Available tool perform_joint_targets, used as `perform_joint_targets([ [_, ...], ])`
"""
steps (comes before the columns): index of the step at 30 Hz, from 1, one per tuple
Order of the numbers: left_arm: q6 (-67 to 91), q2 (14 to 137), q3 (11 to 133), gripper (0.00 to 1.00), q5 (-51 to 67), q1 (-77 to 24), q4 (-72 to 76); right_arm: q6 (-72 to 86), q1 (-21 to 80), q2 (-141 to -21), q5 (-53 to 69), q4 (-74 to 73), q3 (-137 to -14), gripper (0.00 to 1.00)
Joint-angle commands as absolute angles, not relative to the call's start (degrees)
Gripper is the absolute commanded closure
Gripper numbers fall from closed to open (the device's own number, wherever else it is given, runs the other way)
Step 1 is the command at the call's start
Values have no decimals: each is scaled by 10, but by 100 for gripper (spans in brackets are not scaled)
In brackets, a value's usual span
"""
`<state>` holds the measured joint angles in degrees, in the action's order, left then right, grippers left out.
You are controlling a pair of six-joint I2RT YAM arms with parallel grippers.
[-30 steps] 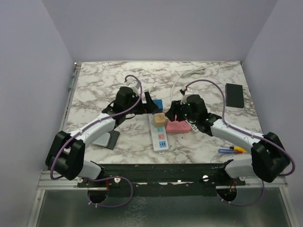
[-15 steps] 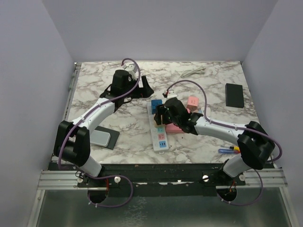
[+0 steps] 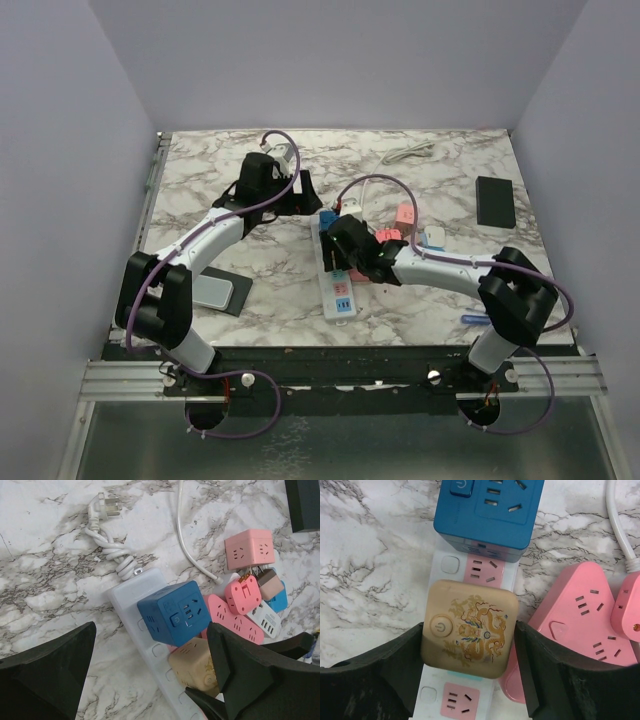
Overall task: Pull the plug off the socket
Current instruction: Remove the plug from the socket.
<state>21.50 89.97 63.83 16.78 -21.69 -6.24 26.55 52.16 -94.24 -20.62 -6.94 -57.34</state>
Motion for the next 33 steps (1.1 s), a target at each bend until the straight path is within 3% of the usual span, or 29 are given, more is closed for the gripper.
perform_joint_targets([
  [1, 204, 891, 628, 4, 188, -213, -68, 262, 523, -969, -244, -63, -589, 29],
  [3, 205, 893, 627, 4, 191, -214, -67, 253, 523, -971, -249, -50, -587, 30],
  [7, 196, 902, 630, 4, 206, -213, -72, 226, 523, -963, -236, -12, -568, 59],
  [13, 157, 909, 646, 4, 250, -214, -97, 160, 523, -926, -202, 68, -503, 79],
  [23, 59, 869, 602, 4, 239, -216, -138, -8, 523, -856, -79, 152, -414, 85],
  [33, 20, 888, 606, 4, 263, -257, -139, -5, 522, -853, -30, 171, -390, 86],
])
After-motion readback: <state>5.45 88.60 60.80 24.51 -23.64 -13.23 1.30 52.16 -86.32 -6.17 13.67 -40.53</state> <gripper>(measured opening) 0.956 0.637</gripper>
